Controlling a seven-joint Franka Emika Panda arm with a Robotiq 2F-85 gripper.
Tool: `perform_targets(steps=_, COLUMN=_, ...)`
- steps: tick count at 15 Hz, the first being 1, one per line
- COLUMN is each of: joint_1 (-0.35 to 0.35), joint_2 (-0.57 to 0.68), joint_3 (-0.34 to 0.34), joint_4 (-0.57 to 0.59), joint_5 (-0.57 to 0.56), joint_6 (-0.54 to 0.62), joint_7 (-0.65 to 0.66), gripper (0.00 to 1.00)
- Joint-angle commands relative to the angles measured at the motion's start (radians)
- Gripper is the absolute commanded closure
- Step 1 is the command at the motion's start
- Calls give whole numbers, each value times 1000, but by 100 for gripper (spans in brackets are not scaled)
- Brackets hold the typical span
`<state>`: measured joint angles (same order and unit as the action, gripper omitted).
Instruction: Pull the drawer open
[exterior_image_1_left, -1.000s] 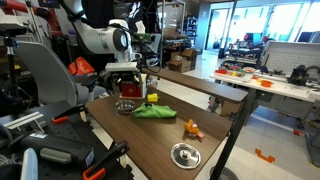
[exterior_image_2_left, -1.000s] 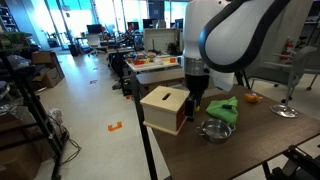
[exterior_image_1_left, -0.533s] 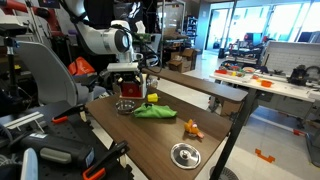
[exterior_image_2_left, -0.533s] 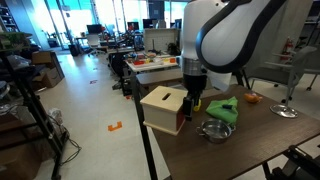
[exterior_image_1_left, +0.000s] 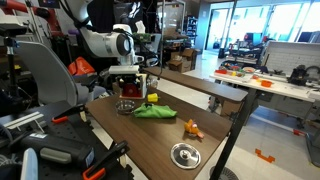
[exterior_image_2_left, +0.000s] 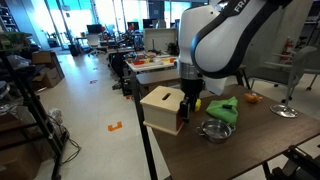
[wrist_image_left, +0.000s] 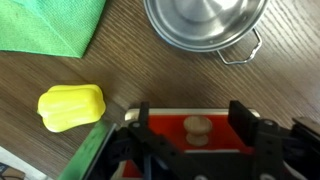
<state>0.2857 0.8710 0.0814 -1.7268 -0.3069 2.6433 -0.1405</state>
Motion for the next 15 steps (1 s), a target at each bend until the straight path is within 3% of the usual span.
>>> perform_targets(steps=1, joint_1=-12, joint_2=22, joint_3=21, joint_4=42, joint_5=20, joint_6=-33, joint_7=-22, gripper=51)
perform_targets(steps=7, joint_1=-8, joint_2=21, joint_3=18, joint_4=38, joint_5=16, joint_6=-36, joint_7=-18, gripper=95)
perform_targets(steps=15, joint_1=-17, joint_2=-9, joint_3=13, joint_4=-22, joint_5=8, joint_6=-21, joint_7=-21, gripper=93)
